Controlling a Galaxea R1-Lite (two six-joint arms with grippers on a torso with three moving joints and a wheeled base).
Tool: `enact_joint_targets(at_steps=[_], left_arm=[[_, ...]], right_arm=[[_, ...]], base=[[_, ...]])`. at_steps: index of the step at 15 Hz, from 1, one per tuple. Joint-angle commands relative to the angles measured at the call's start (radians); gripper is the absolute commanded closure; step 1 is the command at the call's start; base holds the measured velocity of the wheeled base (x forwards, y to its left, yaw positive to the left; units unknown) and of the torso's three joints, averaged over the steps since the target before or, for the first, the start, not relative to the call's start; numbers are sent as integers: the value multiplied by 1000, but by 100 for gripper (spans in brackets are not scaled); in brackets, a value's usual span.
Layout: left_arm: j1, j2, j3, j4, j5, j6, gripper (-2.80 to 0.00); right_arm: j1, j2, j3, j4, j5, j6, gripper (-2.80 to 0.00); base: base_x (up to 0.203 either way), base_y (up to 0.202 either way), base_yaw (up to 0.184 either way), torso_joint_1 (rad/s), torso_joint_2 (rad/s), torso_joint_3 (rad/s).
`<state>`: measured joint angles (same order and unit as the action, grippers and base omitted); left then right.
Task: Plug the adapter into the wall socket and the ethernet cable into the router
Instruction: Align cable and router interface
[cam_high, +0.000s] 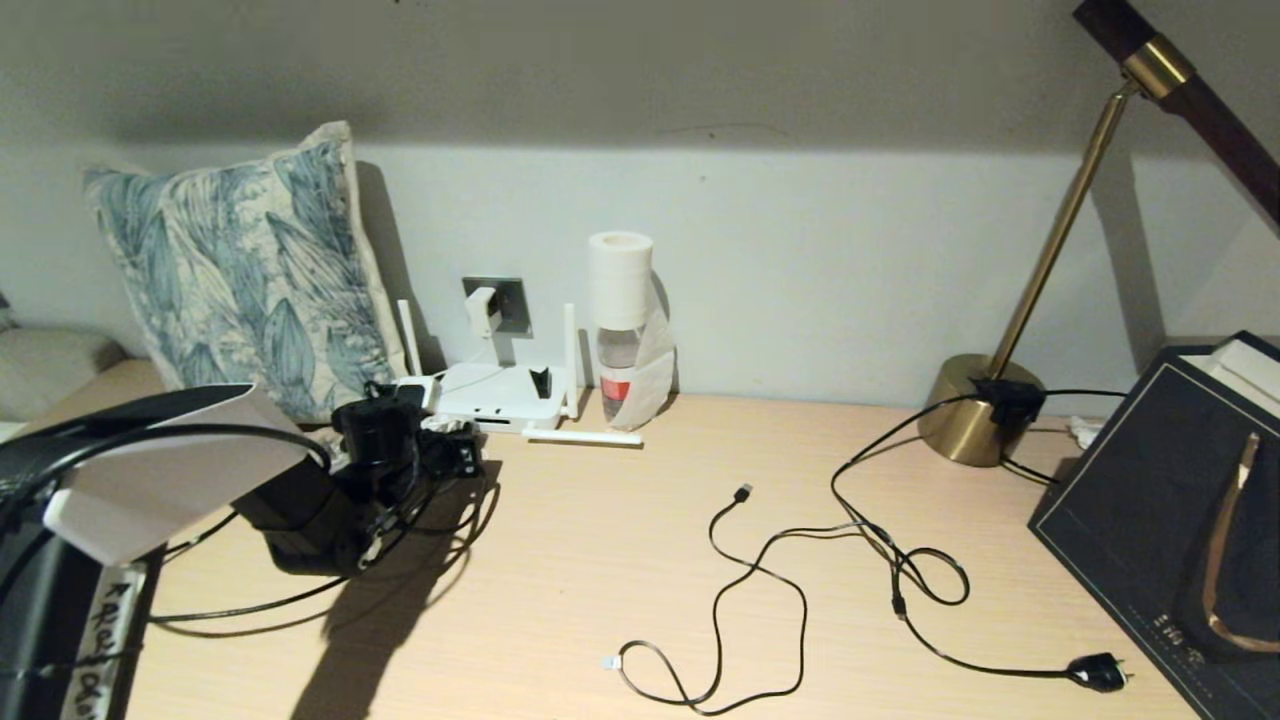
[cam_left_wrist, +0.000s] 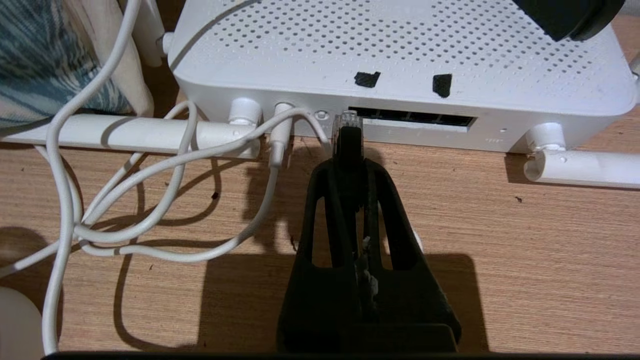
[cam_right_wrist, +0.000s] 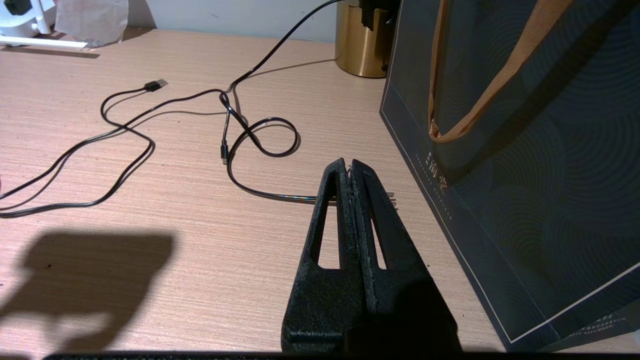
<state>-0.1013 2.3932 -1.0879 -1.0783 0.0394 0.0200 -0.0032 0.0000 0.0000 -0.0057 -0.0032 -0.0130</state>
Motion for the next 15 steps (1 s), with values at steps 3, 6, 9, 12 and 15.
enact_joint_targets(at_steps=[3, 6, 9, 12, 15], left_arm=[[0, 1, -27, 0, -3, 0, 0], [0, 3, -27, 0, -9, 0, 0], [-3, 7, -27, 0, -9, 0, 0], [-8, 12, -27, -1, -9, 0, 0], [-11, 12, -24, -3, -9, 0, 0]], right_arm=[[0, 2, 0, 0, 0, -1, 0], [0, 2, 0, 0, 0, -1, 0], [0, 2, 0, 0, 0, -1, 0], [0, 2, 0, 0, 0, -1, 0], [0, 2, 0, 0, 0, -1, 0]], base=[[0, 0, 0, 0, 0, 0], [0, 0, 0, 0, 0, 0], [0, 0, 0, 0, 0, 0], [0, 0, 0, 0, 0, 0], [0, 0, 0, 0, 0, 0]])
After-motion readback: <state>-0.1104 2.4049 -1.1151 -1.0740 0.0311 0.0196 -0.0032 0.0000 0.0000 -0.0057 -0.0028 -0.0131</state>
